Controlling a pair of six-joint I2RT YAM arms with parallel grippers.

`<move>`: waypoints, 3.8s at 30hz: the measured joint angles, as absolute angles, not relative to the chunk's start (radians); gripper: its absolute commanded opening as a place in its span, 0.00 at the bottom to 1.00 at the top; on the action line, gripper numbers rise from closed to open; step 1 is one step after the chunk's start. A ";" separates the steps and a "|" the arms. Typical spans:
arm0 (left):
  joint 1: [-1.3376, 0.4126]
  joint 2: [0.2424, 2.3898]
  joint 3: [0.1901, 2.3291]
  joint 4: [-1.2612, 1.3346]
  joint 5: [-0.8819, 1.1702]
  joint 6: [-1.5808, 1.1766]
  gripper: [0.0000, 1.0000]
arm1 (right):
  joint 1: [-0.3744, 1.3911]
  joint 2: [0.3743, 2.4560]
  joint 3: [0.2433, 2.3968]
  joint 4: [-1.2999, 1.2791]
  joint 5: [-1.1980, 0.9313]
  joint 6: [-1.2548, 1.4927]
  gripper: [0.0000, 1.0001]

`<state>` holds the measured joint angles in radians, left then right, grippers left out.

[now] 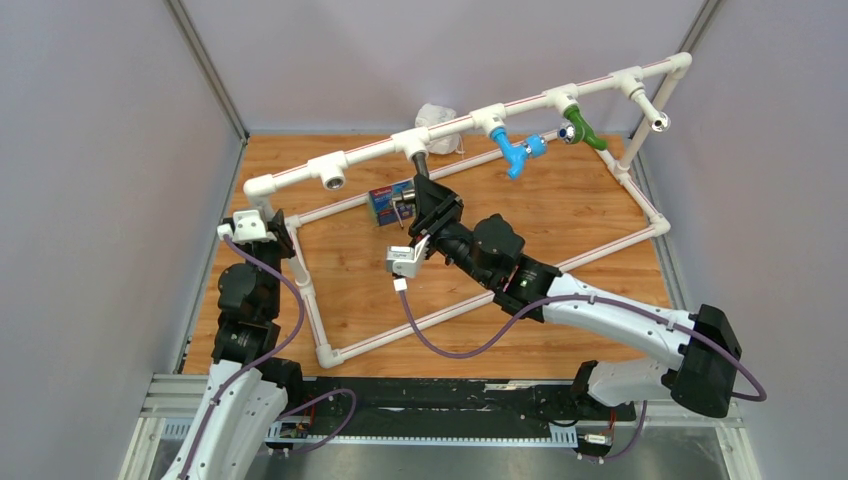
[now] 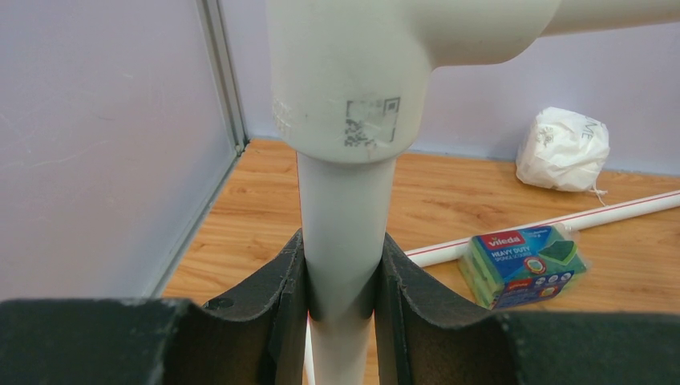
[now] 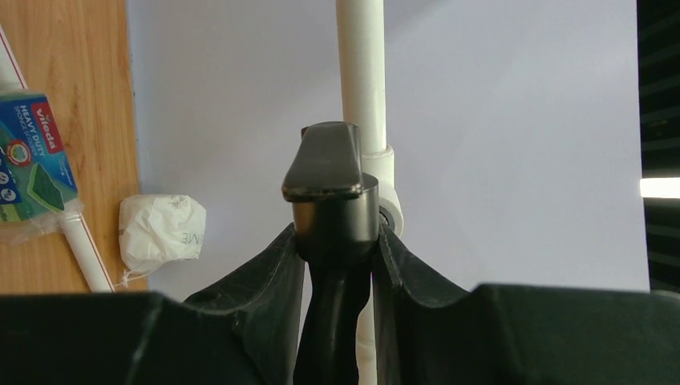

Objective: Install the water faucets

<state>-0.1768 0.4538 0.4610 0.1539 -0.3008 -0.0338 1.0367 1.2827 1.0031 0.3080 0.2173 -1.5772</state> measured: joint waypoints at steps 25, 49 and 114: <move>-0.177 0.455 0.461 0.155 -0.301 -0.036 0.00 | 0.999 1.274 1.127 0.103 0.133 -1.419 0.00; -0.177 0.452 0.461 0.154 -0.295 -0.036 0.00 | 0.950 1.243 0.948 0.462 0.047 -1.148 0.00; -0.197 0.407 0.461 0.103 -0.289 -0.041 0.00 | 0.919 1.238 0.836 0.728 0.221 -0.368 0.54</move>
